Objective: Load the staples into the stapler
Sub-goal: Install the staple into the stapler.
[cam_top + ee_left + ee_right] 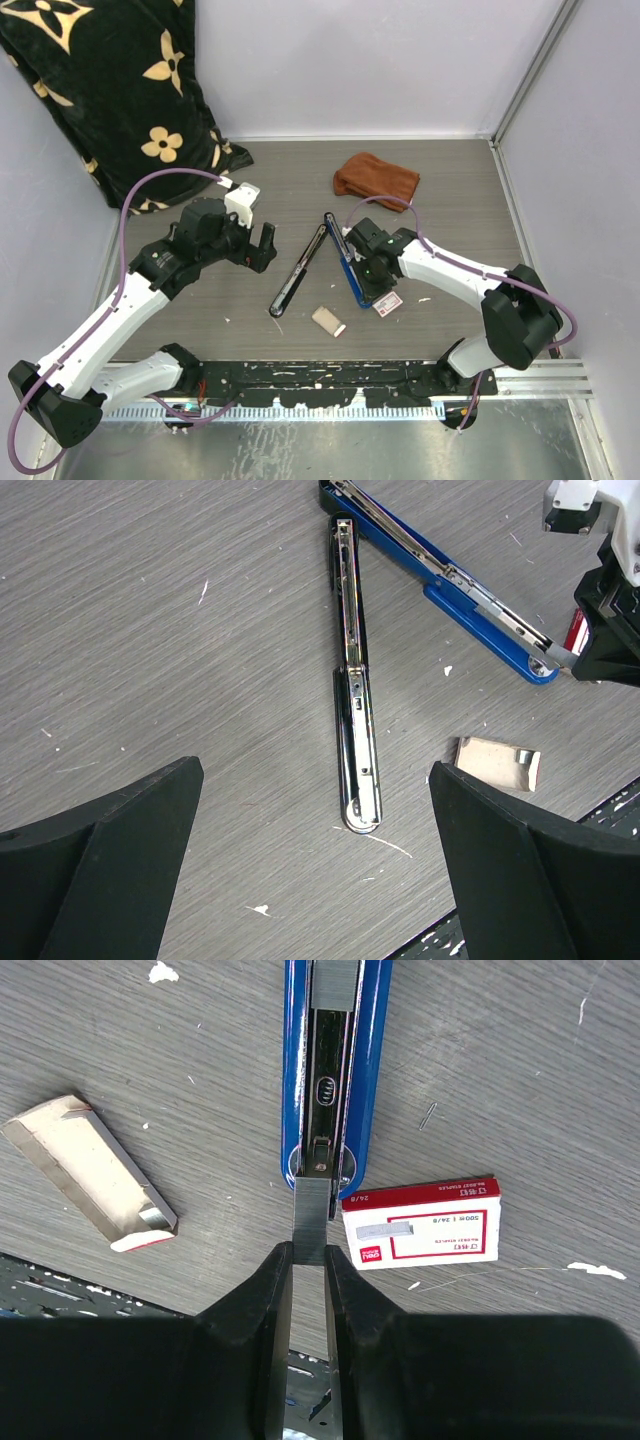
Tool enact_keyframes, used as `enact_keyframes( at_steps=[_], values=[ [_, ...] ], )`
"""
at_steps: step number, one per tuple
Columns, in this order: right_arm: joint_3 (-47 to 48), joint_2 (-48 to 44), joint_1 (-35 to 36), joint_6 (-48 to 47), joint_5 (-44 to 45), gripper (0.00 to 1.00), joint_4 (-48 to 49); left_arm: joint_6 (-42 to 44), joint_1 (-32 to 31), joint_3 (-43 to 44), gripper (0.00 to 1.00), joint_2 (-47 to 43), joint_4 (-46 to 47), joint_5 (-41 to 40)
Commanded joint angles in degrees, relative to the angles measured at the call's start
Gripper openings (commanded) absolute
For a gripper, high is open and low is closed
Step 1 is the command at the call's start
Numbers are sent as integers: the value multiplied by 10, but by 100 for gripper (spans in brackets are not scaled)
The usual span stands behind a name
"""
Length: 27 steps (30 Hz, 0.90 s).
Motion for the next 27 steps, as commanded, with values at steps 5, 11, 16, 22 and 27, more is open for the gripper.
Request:
enact_keyframes(
  at_steps=[5,11,16,22,27],
  values=[
    [26,-25,-6,2,4,19,0,-2,-3,8,100,-5,20,5],
    [27,-32,-9,5,4,19,-2,-2,-4,8,100,-5,20,5],
    [21,-29,-11,4,3,19,-5,-2,-5,8,100,-6,21,6],
    [14,-21,-12,4,-1,19,-2,-2,-5,8,100,-5,20,5],
    [10,-16,-12,2,-4,19,-2,-2,-5,7,100,-4,20,5]
  ],
)
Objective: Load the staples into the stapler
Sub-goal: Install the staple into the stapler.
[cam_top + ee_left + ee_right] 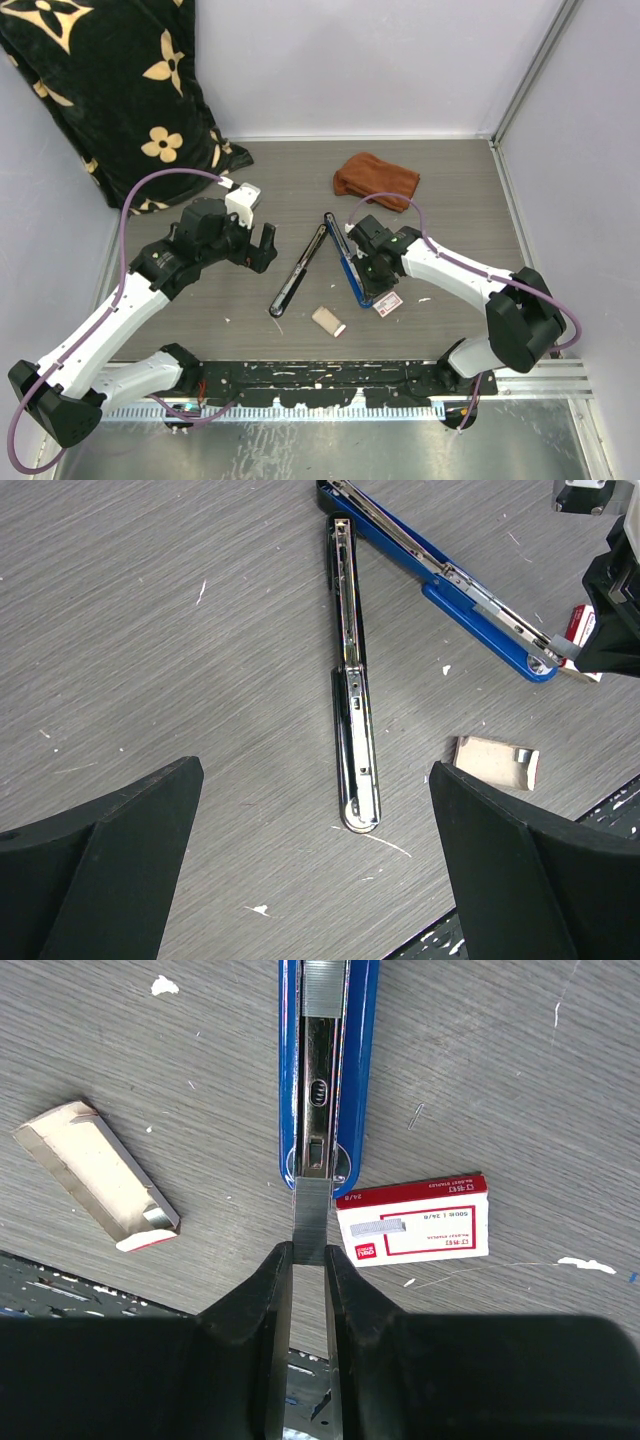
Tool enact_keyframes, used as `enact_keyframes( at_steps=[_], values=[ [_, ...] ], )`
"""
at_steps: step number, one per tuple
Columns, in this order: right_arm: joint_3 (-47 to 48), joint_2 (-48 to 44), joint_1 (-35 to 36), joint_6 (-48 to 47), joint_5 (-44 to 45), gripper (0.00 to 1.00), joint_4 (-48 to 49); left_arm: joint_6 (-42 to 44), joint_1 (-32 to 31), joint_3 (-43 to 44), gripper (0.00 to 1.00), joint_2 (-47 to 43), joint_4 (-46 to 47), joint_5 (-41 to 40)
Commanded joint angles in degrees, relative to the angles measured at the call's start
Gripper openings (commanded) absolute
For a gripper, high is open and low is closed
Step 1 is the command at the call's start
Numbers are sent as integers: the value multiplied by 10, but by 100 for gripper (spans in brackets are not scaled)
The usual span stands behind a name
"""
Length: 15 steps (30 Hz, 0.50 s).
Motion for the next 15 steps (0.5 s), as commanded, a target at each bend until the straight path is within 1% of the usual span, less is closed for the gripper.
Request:
enact_keyframes(
  at_steps=[1,15],
  values=[
    [4,-3,-2,0,-5,19,3,-2,-2,7,100,-5,20,5],
    [0,13,-5,-5,-11,19,6,-1,-3,7,100,-2,21,4]
  ],
)
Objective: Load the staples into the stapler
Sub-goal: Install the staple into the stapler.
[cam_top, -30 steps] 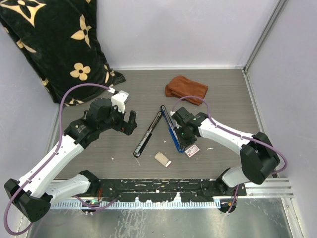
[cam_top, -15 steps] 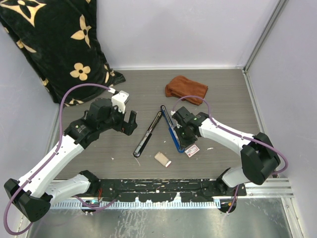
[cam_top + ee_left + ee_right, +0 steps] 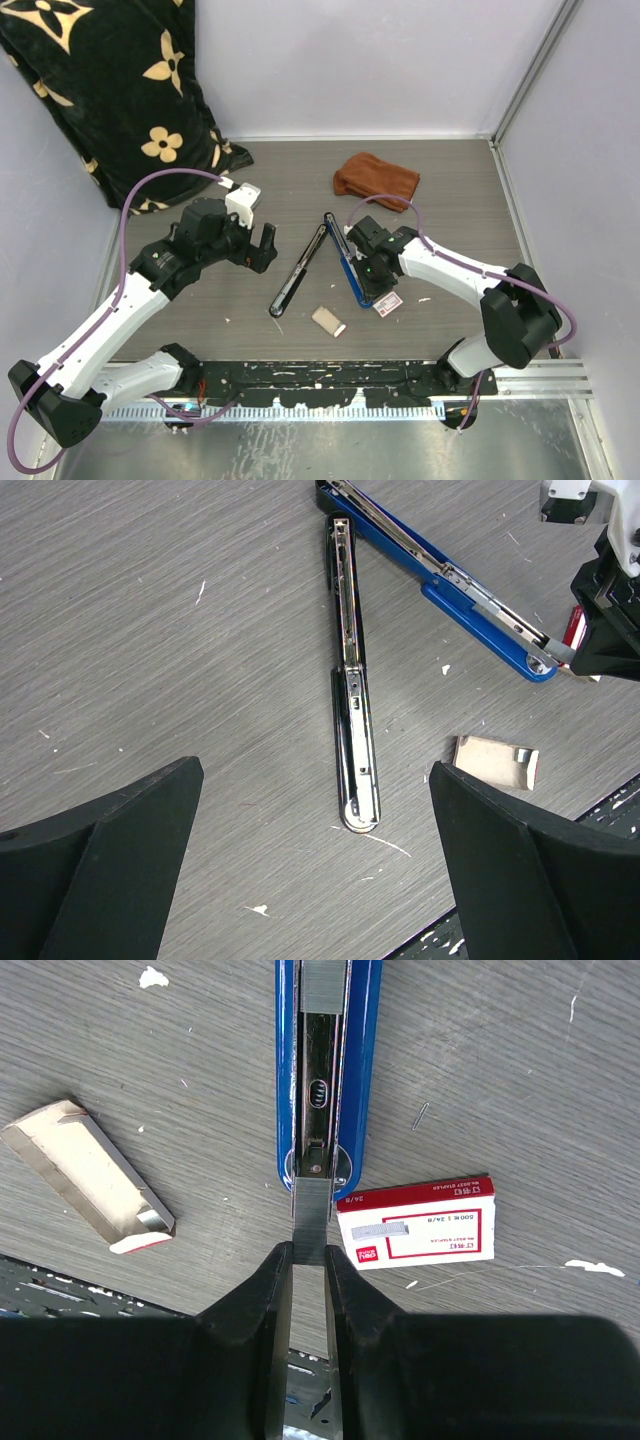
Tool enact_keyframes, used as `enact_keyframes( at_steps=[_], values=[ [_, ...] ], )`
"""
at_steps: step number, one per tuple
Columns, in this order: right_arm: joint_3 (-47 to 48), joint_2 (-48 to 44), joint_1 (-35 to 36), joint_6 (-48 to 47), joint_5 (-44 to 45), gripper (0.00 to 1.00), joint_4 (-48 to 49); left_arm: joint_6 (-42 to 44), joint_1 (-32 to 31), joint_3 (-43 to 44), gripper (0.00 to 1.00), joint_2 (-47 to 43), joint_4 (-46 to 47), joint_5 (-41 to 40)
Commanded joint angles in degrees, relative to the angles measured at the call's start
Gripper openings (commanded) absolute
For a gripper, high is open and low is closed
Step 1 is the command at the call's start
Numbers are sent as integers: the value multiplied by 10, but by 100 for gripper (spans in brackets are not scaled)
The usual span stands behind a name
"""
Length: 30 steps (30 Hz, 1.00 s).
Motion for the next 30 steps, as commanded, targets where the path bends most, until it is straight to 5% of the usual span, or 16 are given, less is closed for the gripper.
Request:
enact_keyframes(
  at_steps=[1,30],
  values=[
    [2,0,-4,-5,-7,19,5,-2,-2,6,100,-2,20,4],
    [29,26,-12,-21,-4,19,12,-1,-2,6,100,-1,21,2]
  ],
)
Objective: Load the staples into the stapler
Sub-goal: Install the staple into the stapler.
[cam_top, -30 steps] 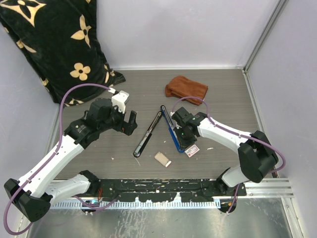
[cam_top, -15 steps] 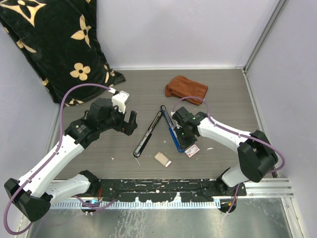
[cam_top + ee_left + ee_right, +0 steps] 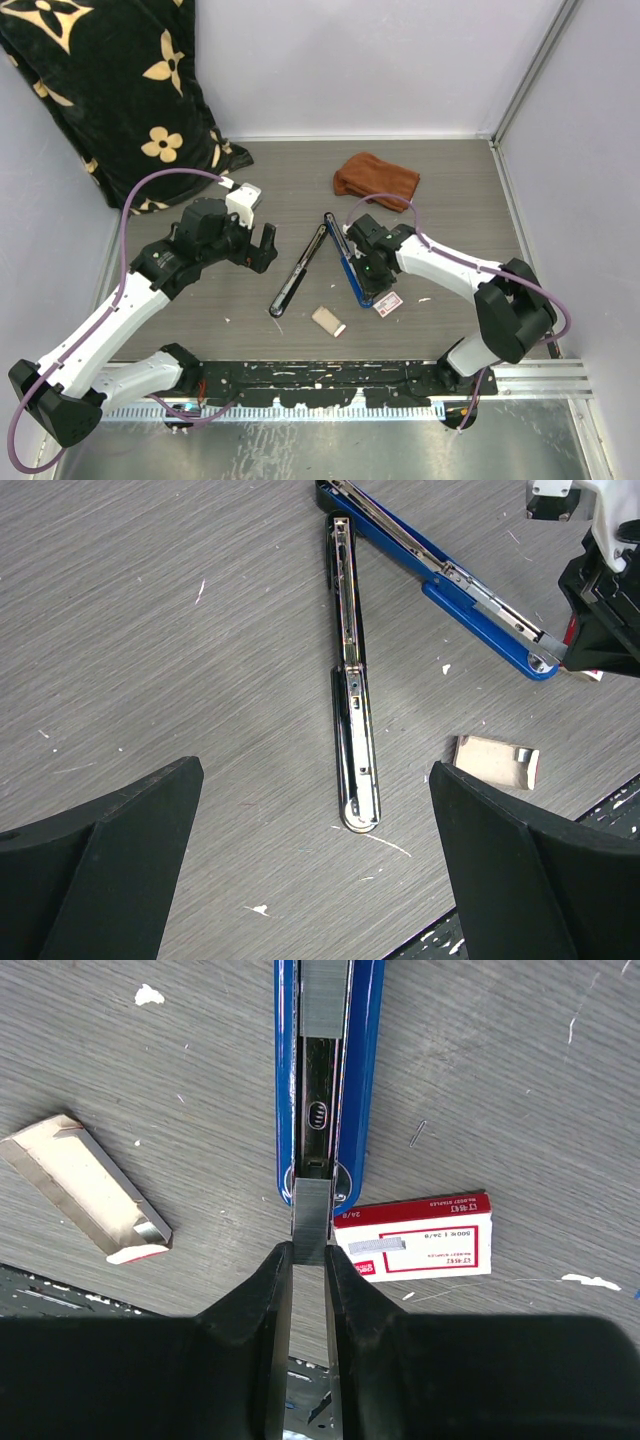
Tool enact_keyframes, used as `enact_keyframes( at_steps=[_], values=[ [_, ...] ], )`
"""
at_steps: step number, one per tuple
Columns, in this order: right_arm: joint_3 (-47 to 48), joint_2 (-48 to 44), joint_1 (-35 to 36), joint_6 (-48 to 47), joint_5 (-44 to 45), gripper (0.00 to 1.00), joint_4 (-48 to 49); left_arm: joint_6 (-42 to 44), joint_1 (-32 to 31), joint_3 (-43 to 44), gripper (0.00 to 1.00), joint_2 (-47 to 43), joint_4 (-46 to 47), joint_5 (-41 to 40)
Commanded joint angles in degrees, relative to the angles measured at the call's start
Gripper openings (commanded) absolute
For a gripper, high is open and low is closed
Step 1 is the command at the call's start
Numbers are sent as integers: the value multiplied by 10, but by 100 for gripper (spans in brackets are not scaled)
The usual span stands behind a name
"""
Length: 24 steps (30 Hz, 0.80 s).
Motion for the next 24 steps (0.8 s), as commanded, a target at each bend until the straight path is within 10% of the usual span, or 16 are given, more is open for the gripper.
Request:
enact_keyframes(
  at_steps=[1,24],
  values=[
    [24,9,-5,-14,3,19,6,0,-2,6,100,-3,21,2],
    [67,44,-17,-49,18,21,1,0,-2,4,100,-3,22,1]
  ],
)
